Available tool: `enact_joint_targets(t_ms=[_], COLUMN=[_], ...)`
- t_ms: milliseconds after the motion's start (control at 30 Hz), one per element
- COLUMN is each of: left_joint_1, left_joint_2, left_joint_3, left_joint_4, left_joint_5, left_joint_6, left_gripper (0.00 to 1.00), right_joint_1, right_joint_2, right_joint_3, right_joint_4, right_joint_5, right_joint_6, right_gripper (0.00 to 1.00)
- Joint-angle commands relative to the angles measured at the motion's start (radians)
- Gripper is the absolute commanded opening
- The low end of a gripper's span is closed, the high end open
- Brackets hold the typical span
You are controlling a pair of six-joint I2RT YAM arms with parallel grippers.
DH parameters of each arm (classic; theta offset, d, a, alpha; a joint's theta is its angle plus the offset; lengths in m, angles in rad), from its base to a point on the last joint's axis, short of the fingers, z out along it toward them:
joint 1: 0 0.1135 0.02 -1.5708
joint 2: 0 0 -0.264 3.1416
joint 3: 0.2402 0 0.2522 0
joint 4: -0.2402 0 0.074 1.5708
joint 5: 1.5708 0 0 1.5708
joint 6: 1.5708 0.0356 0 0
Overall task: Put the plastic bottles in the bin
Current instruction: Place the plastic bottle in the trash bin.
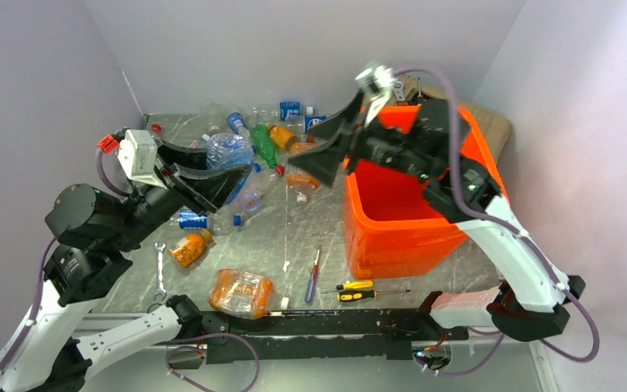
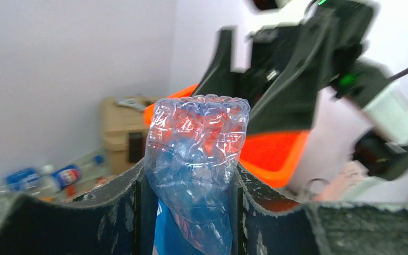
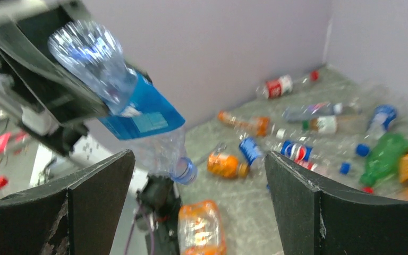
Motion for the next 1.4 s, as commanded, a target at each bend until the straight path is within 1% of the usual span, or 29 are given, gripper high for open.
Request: enact_joint_targets(t_ms=[0,100,167,233,467,633,700,733,833,900,1033,1067,1100,1133,1167,1200,1267,1300,1367], left_joint_1=[-0.003,-0.003,-0.003,-0.003,-0.003,-0.003,-0.003,-0.003,-0.003,-0.003,-0.003,-0.003,-0.003,-0.003,-0.003,-0.003,-0.003,-0.003,-0.003], left_joint_2=[0.006,0.010,0.009,0.011,0.032,0.070,0.086,0.093,0.098,0.095,0.091,0.092,0.090,0.084,0.078,0.063,0.030,0.014,-0.021], left_joint_3=[-0.014,-0.023,-0.033,-0.045,-0.074,-0.057,-0.053,-0.053,-0.059,-0.060,-0.056,-0.057,-0.058,-0.064,-0.071,-0.078,-0.089,-0.090,-0.084], left_joint_4=[0.166,0.231,0.257,0.277,0.322,0.322,0.346,0.351,0.359,0.355,0.336,0.333,0.331,0.331,0.331,0.331,0.301,0.284,0.230], left_joint_5=[0.198,0.268,0.293,0.315,0.319,0.340,0.356,0.360,0.364,0.363,0.357,0.354,0.348,0.342,0.333,0.313,0.254,0.226,0.165], left_joint_6=[-0.215,-0.294,-0.341,-0.377,-0.459,-0.476,-0.484,-0.486,-0.490,-0.485,-0.467,-0.463,-0.458,-0.451,-0.443,-0.435,-0.413,-0.392,-0.344], left_gripper=[0.00,0.00,0.00,0.00,0.00,0.00,0.00,0.00,0.00,0.00,0.00,0.03,0.13,0.31,0.51,0.70,0.97,0.99,1.00], right_joint_1=[0.105,0.110,0.118,0.129,0.159,0.164,0.171,0.177,0.188,0.191,0.191,0.191,0.191,0.191,0.191,0.191,0.191,0.191,0.191], right_joint_2=[-0.026,-0.072,-0.093,-0.111,-0.163,-0.160,-0.144,-0.134,-0.112,-0.110,-0.107,-0.109,-0.110,-0.115,-0.120,-0.127,-0.134,-0.135,-0.144], right_joint_3=[-0.081,-0.199,-0.251,-0.292,-0.402,-0.437,-0.428,-0.420,-0.397,-0.401,-0.398,-0.398,-0.395,-0.391,-0.385,-0.376,-0.331,-0.297,-0.219], right_joint_4=[0.076,0.189,0.223,0.246,0.330,0.452,0.473,0.472,0.465,0.475,0.486,0.491,0.491,0.489,0.484,0.472,0.416,0.371,0.291], right_joint_5=[0.031,-0.073,-0.143,-0.181,-0.195,-0.236,-0.240,-0.231,-0.204,-0.190,-0.196,-0.198,-0.196,-0.184,-0.171,-0.150,-0.098,-0.060,0.040], right_joint_6=[-0.099,-0.089,-0.088,-0.088,-0.053,0.037,0.069,0.079,0.097,0.111,0.128,0.131,0.131,0.132,0.130,0.124,0.098,0.069,0.014], right_gripper=[0.98,0.98,0.99,1.00,1.00,0.99,0.97,0.94,0.79,0.65,0.43,0.37,0.31,0.26,0.21,0.14,0.09,0.06,0.00])
